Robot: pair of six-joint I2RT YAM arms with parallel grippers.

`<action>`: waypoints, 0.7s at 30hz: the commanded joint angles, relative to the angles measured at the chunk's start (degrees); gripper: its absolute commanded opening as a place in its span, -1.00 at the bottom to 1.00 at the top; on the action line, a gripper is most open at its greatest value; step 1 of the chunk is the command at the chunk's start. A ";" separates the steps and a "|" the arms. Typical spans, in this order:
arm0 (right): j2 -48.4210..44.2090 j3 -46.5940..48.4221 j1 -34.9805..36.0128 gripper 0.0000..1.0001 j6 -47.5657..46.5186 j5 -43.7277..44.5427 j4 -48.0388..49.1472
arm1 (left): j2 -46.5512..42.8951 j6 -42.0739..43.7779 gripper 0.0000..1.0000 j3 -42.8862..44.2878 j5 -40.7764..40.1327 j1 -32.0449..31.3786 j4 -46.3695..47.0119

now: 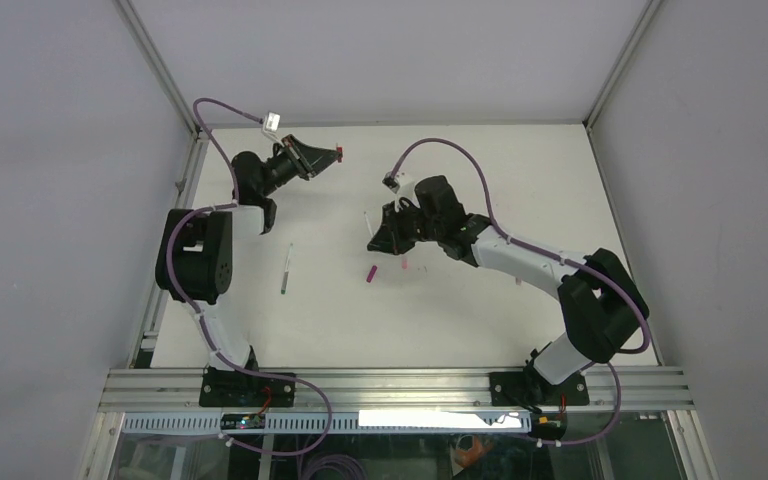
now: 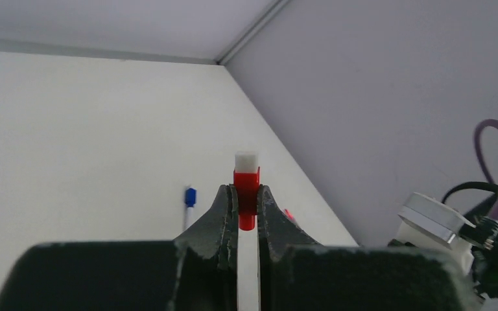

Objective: Insert the pens into the pen caps

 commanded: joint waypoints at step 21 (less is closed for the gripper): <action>-2.62 3.90 1.31 -1.00 4.26 7.89 14.03 | -11.66 -15.40 -1.00 -4.50 11.81 -6.16 29.54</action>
